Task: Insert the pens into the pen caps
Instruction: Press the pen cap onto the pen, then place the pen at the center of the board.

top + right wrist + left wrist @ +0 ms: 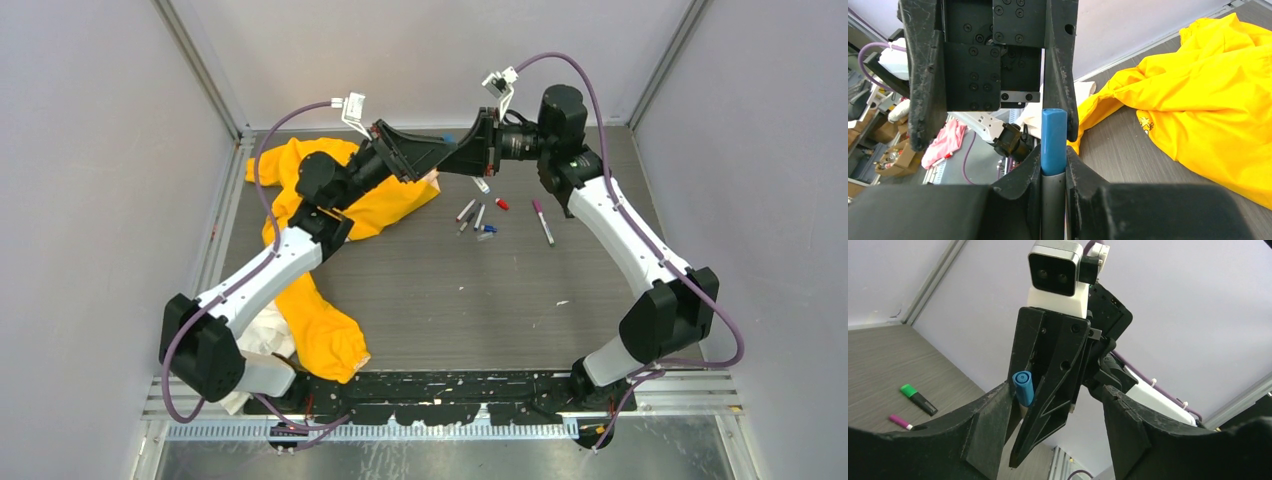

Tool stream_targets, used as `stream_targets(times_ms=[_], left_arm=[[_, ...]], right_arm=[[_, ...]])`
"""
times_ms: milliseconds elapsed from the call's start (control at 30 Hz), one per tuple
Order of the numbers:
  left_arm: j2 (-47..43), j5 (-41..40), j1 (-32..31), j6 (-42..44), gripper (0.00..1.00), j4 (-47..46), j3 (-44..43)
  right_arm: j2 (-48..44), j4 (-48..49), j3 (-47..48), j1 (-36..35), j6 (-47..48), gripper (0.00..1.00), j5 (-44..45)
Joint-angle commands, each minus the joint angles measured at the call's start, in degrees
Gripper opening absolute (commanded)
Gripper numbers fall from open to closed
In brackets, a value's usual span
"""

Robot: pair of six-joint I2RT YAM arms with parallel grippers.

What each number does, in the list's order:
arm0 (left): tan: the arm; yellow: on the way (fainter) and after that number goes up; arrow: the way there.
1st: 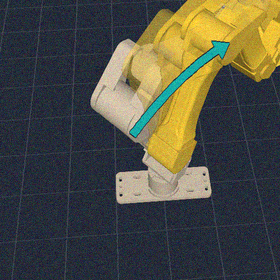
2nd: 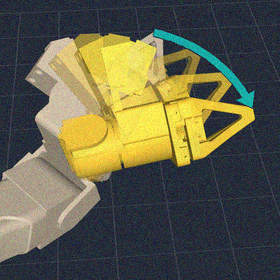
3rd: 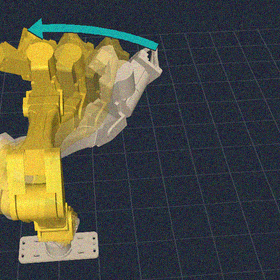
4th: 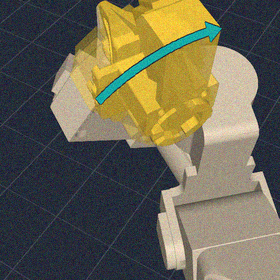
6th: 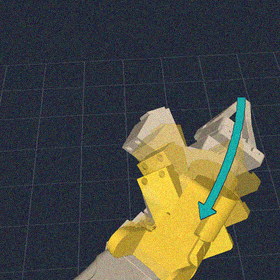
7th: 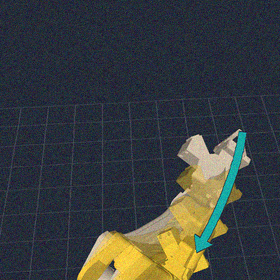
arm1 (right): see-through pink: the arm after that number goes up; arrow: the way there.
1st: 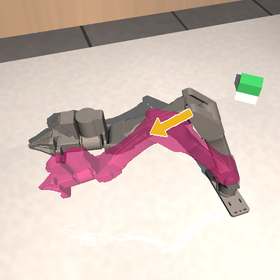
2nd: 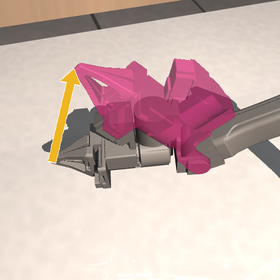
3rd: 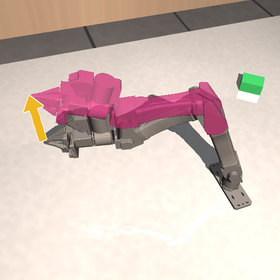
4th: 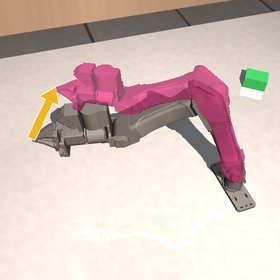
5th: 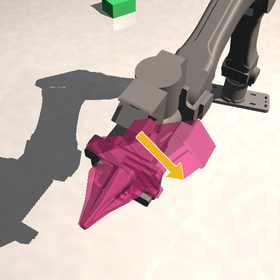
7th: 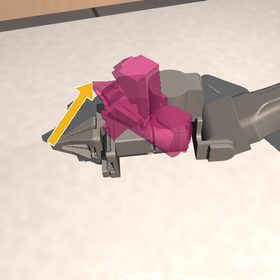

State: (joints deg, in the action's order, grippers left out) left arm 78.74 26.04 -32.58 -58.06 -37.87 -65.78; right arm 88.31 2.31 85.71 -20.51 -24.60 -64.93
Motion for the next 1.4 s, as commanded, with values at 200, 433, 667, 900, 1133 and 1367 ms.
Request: stream_targets(times_ms=[200, 433, 667, 900, 1133, 1367], left_arm=[[-5.61, 2.66, 0.07, 7.36, 0.66, -6.64, 13.36], [-3.35, -2.05, -5.27, 10.41, 0.66, -8.38, 15.21], [4.33, -4.5, -9.47, 8.72, 0.62, -11.55, 8.53], [8.67, -5.18, -9.61, 7.21, 0.52, -10.38, 1.66], [10.94, -5.75, -9.61, 6.4, 0.1, -8.65, -0.89], [9.4, -5.05, -9.52, 9.53, 0.01, -6.0, 0.03]], right_arm=[[-2.82, 20.47, -3.67, 2.53, -20.7, 0.01, 9.05], [-2.12, 25.2, -5.04, 2.57, -25.7, 0.01, 10.86], [-2.48, 25.56, -6.44, 2.03, -24.68, 0.01, 10.73], [-3.3, 25.88, -7.81, 1.94, -23.23, 0.01, 9.51], [-3.97, 27.73, -9.01, 1.94, -23.44, 0.01, 8.52], [-4.02, 30.22, -9.0, 2.0, -24.92, 0.15, 5.69]])
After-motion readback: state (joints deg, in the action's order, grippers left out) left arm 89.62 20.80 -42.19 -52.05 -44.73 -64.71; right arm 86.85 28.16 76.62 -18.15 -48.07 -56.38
